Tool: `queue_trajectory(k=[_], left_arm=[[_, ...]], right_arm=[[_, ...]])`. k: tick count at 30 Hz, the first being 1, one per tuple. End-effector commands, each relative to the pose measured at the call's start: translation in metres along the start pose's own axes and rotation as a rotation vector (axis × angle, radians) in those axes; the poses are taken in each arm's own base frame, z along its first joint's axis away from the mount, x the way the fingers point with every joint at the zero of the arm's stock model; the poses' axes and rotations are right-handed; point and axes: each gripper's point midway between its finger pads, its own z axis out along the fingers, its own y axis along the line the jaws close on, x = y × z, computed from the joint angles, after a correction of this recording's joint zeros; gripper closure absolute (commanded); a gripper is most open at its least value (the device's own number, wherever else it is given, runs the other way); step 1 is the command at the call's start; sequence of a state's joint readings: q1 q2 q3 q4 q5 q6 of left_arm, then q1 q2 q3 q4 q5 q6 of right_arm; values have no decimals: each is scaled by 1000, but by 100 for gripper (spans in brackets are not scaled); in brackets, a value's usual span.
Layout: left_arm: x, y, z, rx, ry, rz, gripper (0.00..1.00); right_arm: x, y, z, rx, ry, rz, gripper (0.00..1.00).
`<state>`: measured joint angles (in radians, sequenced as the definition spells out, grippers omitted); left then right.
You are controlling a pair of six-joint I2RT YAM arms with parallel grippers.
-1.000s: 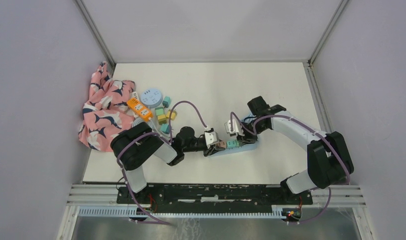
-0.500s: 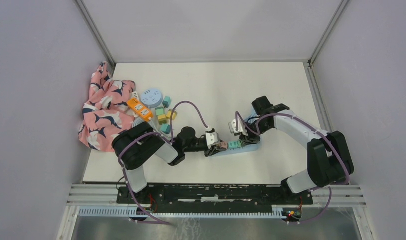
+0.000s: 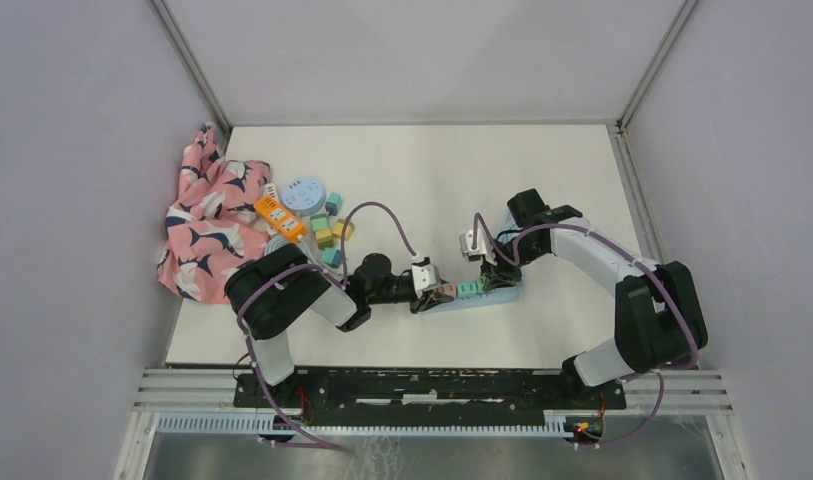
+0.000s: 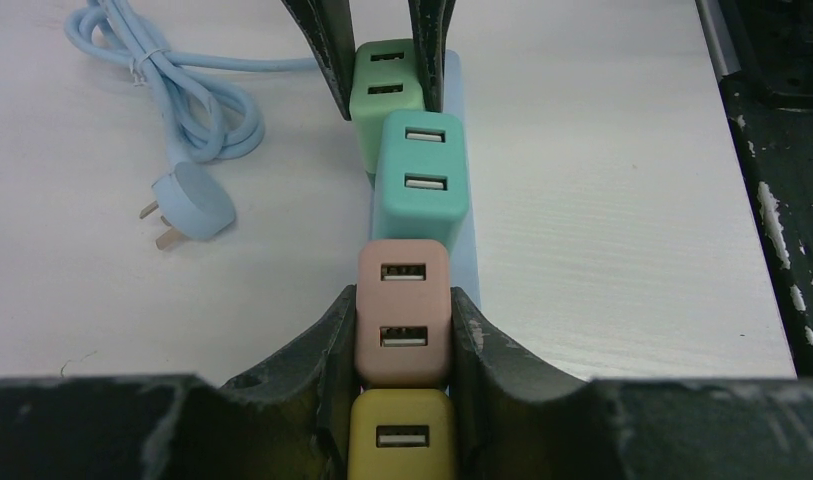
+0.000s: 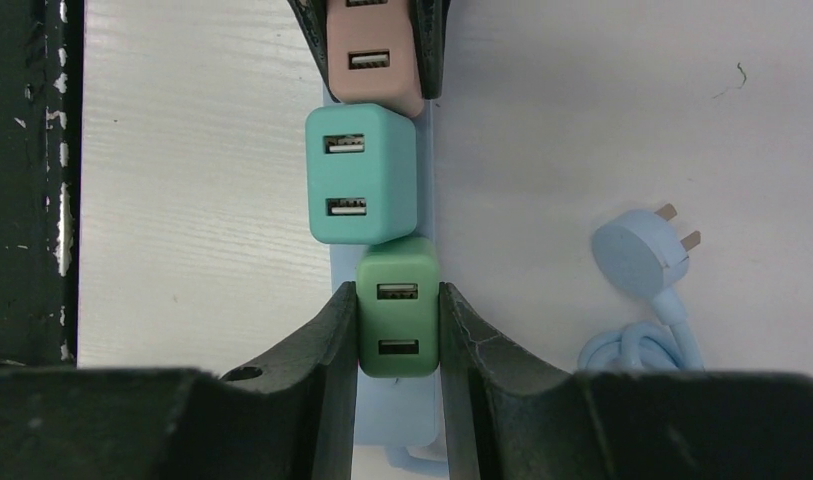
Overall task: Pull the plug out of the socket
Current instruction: Remove the plug from the socket.
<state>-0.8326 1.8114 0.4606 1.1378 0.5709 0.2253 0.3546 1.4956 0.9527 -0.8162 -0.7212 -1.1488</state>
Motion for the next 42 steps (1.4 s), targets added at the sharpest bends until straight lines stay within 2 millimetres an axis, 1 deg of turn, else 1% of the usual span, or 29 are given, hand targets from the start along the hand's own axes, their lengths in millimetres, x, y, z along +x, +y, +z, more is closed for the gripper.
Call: queue_trajectory(k=[1, 4, 6, 9, 11, 12, 14, 15, 17, 18, 20, 22, 26, 28, 31, 33, 34, 36, 39, 41, 42], left_arm=[[6, 3, 0, -12, 11, -31, 97], [7, 3, 0, -10, 11, -36, 97], [7, 2, 0, -9, 13, -38, 97], [7, 2, 0, -7, 12, -38, 97], [8, 2, 1, -6, 15, -41, 97], [8, 2, 1, -5, 15, -42, 97], [7, 3, 1, -5, 14, -40, 97], [8, 2, 1, -4, 15, -41, 97], [7, 2, 1, -4, 14, -41, 97], [8, 2, 1, -3, 15, -41, 97], [8, 3, 0, -5, 14, -41, 97], [8, 2, 0, -5, 15, -41, 97], [8, 2, 1, -3, 14, -44, 97], [8, 2, 1, -3, 15, -44, 97], [8, 2, 1, -2, 15, -45, 97], [8, 2, 0, -4, 16, -48, 97], [8, 2, 1, -2, 15, -47, 97], [8, 3, 1, -4, 15, -46, 97], [8, 3, 1, -3, 15, -46, 97], [8, 2, 0, -2, 15, -46, 97], [8, 2, 1, -1, 13, -44, 97]], right_arm=[[3, 20, -9, -50, -32, -43, 100], [-3, 38, -1, -115, -54, -116, 100], [-12, 44, 6, -135, -58, -151, 100], [-30, 40, 12, -114, -80, -144, 100], [-43, 30, 10, -79, -111, -88, 100], [-44, 24, 8, -54, -101, -66, 100], [-42, 9, 2, 5, -93, -19, 100], [-38, 3, -2, 27, -94, 5, 100], [-25, -2, -10, 47, -85, 31, 100], [-18, -2, -13, 47, -77, 31, 100], [-8, 4, -18, 26, -67, 16, 100], [-3, 17, -19, -22, -67, -26, 100], [-11, 41, -9, -130, -111, -102, 100], [-17, 47, 0, -166, -100, -118, 100], [-33, 41, 7, -139, -96, -113, 100], [-45, 31, 3, -100, -114, -86, 100], [-47, 27, 1, -87, -111, -73, 100], [-45, 20, -5, -62, -106, -34, 100], [-30, 9, -14, -25, -96, 19, 100], [-20, 7, -21, -17, -93, 39, 100], [-16, 9, -24, -26, -95, 43, 100]])
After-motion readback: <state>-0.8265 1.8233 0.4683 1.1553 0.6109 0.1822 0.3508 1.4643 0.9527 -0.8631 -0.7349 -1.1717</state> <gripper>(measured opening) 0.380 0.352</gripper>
